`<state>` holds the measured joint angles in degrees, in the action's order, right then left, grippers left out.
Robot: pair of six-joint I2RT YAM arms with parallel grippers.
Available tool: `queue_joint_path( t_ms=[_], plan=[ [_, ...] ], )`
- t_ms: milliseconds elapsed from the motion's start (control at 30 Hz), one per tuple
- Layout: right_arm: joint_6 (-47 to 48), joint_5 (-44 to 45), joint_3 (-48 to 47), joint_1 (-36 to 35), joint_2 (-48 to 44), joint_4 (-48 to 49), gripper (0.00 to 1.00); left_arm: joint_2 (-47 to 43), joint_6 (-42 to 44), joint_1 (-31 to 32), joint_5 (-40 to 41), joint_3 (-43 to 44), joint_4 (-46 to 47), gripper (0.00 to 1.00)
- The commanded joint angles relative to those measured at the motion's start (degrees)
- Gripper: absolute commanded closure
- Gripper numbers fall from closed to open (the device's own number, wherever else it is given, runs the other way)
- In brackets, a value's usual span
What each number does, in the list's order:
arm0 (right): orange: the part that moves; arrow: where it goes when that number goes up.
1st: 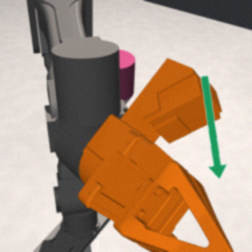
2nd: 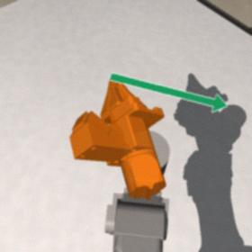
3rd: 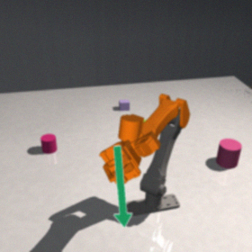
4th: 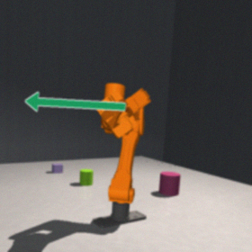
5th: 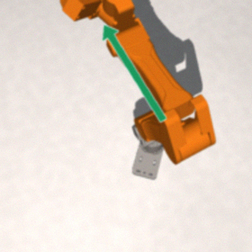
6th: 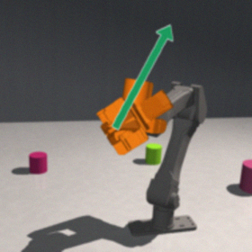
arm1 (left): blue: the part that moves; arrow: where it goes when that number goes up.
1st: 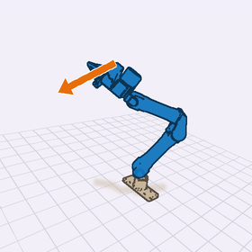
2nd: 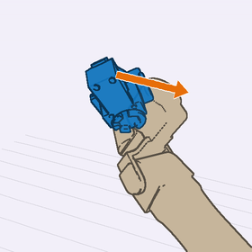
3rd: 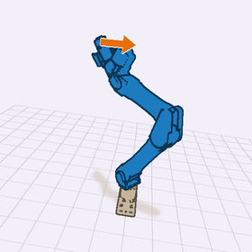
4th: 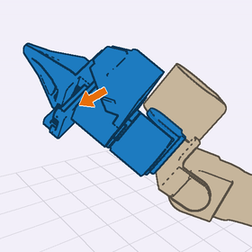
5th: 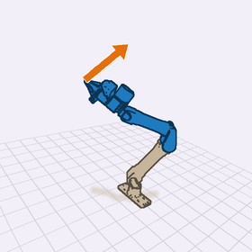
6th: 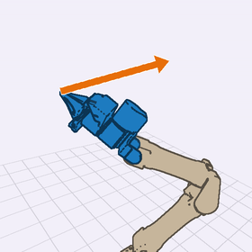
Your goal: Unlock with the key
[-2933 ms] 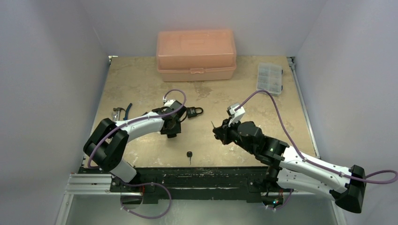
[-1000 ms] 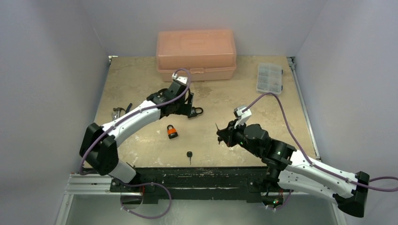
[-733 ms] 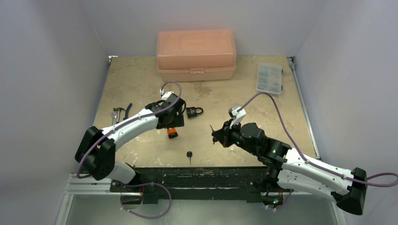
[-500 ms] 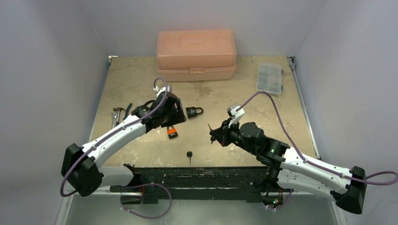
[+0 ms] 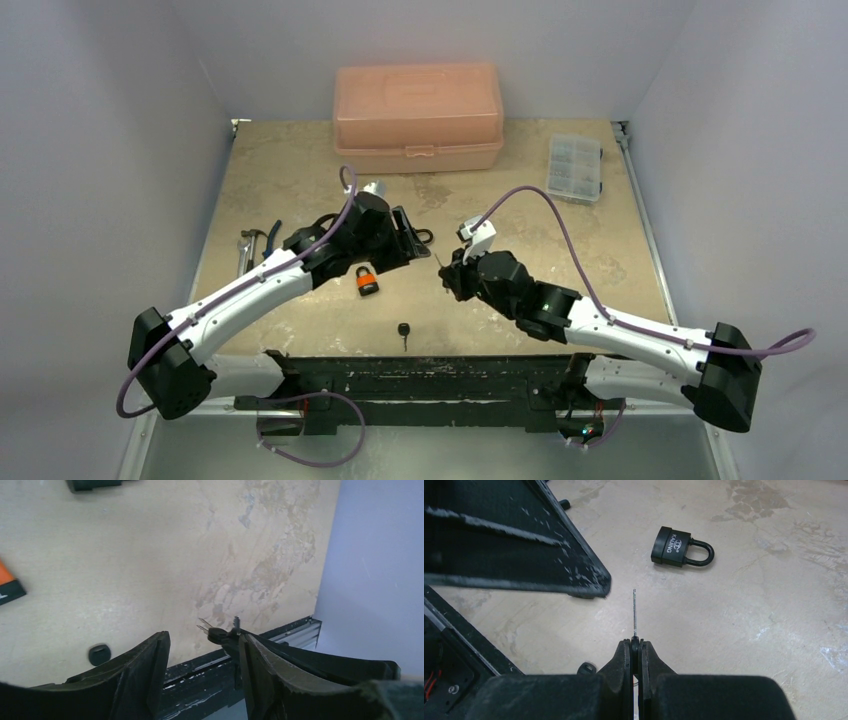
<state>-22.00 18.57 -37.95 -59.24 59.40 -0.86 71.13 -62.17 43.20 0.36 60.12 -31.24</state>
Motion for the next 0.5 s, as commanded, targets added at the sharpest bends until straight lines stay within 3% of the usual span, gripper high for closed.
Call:
queue_joint_path(
  t_ms=[0,233,300,467],
  plan=[
    [1.9,1.3,-3.4,-0.3,0.6,4.1,1.00,0.9,-4.0,2.8,-0.8,-1.0,7.6,0.45],
    [1.5,1.0,-3.4,-0.3,0.8,4.3,1.00,4.1,-4.9,6.0,2.4,-0.3,10.6,0.49],
    [1.5,1.0,-3.2,-0.4,0.5,4.2,1.00,4.9,-5.1,6.0,2.9,-0.2,11.2,0.57],
    [1.3,1.1,-2.8,-0.4,-0.4,4.0,1.00,6.0,-5.8,6.3,4.9,-0.4,12.5,0.65]
  ],
)
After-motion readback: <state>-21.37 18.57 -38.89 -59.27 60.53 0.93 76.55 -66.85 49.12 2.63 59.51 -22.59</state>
